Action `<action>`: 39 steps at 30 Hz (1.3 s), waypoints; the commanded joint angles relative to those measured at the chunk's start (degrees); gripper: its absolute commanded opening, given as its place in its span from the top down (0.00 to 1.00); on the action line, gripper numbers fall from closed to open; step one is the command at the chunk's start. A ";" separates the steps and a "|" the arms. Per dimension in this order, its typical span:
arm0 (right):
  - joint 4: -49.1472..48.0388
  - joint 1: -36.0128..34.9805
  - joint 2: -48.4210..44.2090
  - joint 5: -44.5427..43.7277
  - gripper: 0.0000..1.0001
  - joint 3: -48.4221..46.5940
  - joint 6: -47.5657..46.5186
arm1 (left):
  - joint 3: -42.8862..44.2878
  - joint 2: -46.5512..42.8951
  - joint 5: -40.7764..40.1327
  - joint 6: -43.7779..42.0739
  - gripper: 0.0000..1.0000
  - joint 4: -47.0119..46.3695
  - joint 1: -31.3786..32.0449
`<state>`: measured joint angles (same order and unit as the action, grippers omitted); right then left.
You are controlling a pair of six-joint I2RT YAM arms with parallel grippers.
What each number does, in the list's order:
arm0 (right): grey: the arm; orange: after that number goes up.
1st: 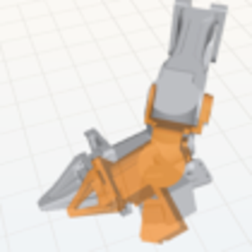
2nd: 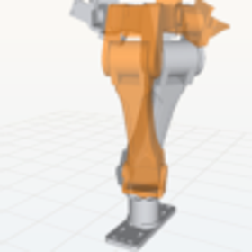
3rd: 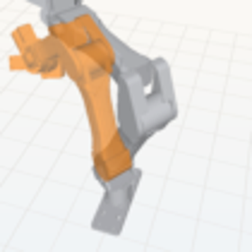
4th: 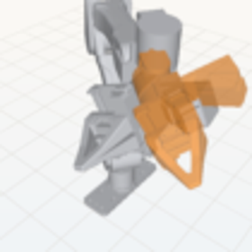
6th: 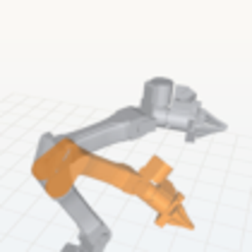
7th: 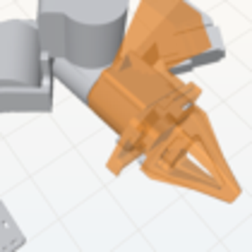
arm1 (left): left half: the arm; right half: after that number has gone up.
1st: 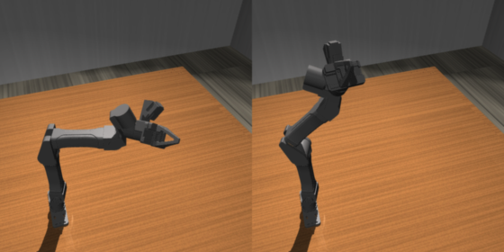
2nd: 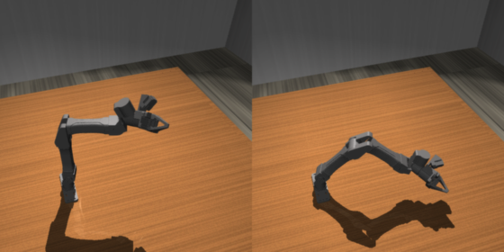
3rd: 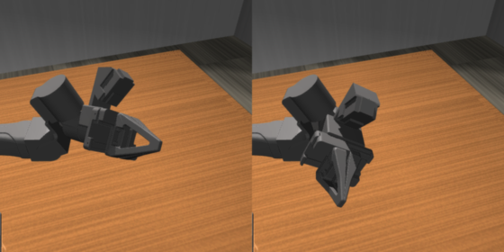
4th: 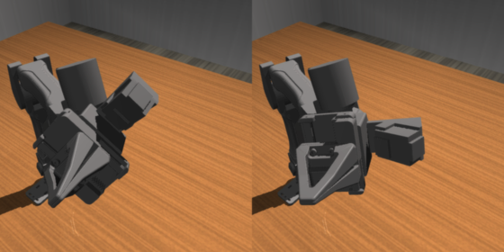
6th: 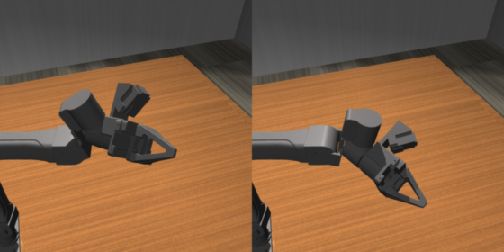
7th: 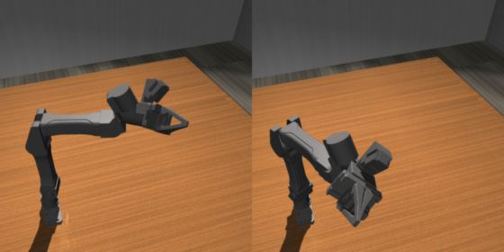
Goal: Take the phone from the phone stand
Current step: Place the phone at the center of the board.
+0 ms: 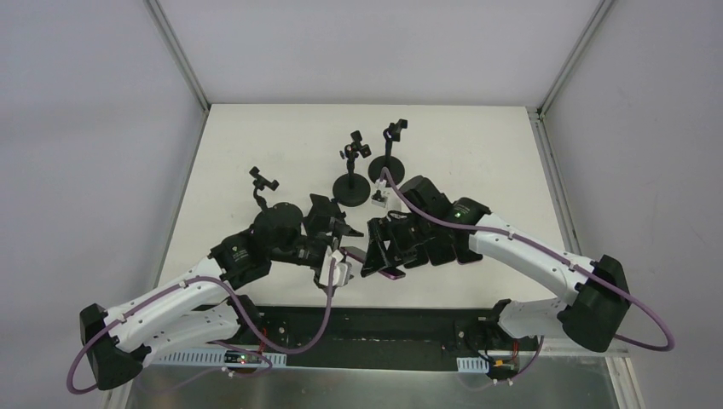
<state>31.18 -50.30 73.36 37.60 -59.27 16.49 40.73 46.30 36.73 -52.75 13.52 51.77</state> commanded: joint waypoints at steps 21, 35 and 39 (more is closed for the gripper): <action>-5.87 -6.11 23.68 -57.15 1.00 -5.95 15.83 | -3.97 -10.09 -57.94 57.35 0.01 -3.15 -0.79; -7.08 -8.82 32.45 -61.10 0.50 -4.54 19.87 | -5.82 -9.57 -67.08 59.49 0.01 -1.96 -1.27; -4.96 -9.07 31.93 -62.01 0.34 -3.75 20.33 | -6.89 -11.08 -69.34 59.57 0.01 -1.74 -1.42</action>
<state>24.43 -59.13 103.26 -24.05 -64.45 34.09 34.81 37.01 -28.25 5.41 12.16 50.89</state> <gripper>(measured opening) 0.735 0.991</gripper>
